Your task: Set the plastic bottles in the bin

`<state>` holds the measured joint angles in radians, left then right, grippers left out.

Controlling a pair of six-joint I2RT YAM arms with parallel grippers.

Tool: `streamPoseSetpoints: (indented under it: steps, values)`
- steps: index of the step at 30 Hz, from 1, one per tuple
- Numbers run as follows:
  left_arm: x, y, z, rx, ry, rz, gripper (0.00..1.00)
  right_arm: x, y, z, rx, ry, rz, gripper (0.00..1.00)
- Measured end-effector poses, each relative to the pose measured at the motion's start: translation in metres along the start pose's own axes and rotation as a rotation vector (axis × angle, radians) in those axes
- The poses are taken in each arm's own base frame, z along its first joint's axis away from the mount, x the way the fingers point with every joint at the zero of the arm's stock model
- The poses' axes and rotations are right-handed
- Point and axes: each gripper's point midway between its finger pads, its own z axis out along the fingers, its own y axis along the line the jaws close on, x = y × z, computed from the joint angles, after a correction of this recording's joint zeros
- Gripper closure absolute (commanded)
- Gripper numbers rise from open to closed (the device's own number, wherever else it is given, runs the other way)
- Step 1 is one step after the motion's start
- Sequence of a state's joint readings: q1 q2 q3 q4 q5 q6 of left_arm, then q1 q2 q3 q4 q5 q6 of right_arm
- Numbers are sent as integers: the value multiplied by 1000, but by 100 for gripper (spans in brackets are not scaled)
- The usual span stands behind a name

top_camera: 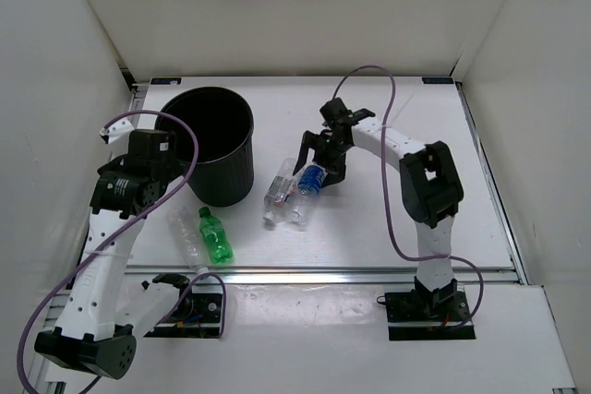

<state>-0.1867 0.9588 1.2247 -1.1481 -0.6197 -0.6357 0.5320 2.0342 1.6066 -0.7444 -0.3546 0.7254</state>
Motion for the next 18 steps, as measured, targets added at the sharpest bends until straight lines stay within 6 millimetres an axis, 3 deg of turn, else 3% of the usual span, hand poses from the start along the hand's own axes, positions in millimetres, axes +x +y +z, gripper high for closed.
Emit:
streamPoseSetpoints:
  steps: [5, 12, 15, 18]
  values:
    - [2, -2, 1, 1, 8, 13, 0, 5, -11, 25, 10, 60, 24, 3]
    - [4, 0, 2, -9, 11, 22, 0, 23, -31, 34, 19, 128, 74, 49]
    - [8, 2, 5, -18, 18, 31, 0, 24, -35, 31, 4, 141, 87, 59]
    - [11, 4, 6, -26, 25, 35, 0, 23, -39, 18, 33, 115, 77, 60]
